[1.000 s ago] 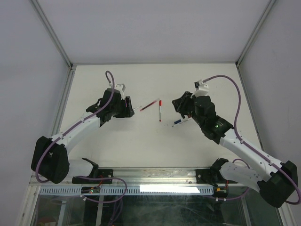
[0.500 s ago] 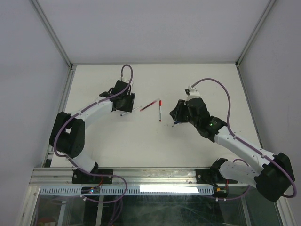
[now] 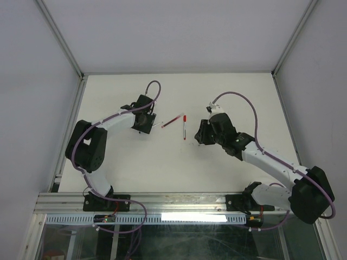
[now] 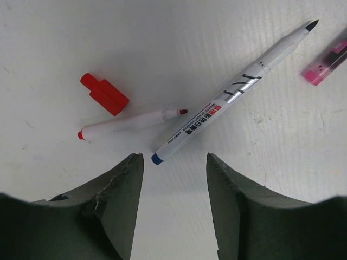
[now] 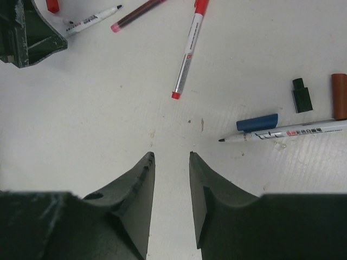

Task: Insert the pens into the pen caps
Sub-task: Pick up the pen from the center of the board.

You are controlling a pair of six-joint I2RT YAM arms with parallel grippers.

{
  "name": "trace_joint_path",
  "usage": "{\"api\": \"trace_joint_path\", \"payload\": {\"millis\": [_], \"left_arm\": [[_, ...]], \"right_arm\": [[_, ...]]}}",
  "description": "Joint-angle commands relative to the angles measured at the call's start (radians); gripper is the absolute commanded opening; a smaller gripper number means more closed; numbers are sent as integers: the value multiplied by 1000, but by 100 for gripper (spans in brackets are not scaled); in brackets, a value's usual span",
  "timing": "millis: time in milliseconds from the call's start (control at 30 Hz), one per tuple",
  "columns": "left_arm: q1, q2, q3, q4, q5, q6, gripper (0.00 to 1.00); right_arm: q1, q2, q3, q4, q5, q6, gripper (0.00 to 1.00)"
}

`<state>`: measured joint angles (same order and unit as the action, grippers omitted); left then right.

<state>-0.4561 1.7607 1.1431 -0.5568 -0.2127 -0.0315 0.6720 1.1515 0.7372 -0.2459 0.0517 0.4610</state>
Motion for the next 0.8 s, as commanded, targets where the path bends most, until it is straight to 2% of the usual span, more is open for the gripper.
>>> {"api": "trace_joint_path", "payload": {"millis": [0,233,500,767], "left_arm": [[16,5,32,15,-43,50,51],[29,33,55,16,-23,66,50],[40,58,60,11,89,85,49],[41,72,62,3,144,87,49]], "right_arm": [[-2,9,12,25,-31,-7,34],[-3,19,10,30,-51,-14,34],[-2,27,7,39,-53,-24,34],[-2,40,8,45,-62,-24,34]]}}
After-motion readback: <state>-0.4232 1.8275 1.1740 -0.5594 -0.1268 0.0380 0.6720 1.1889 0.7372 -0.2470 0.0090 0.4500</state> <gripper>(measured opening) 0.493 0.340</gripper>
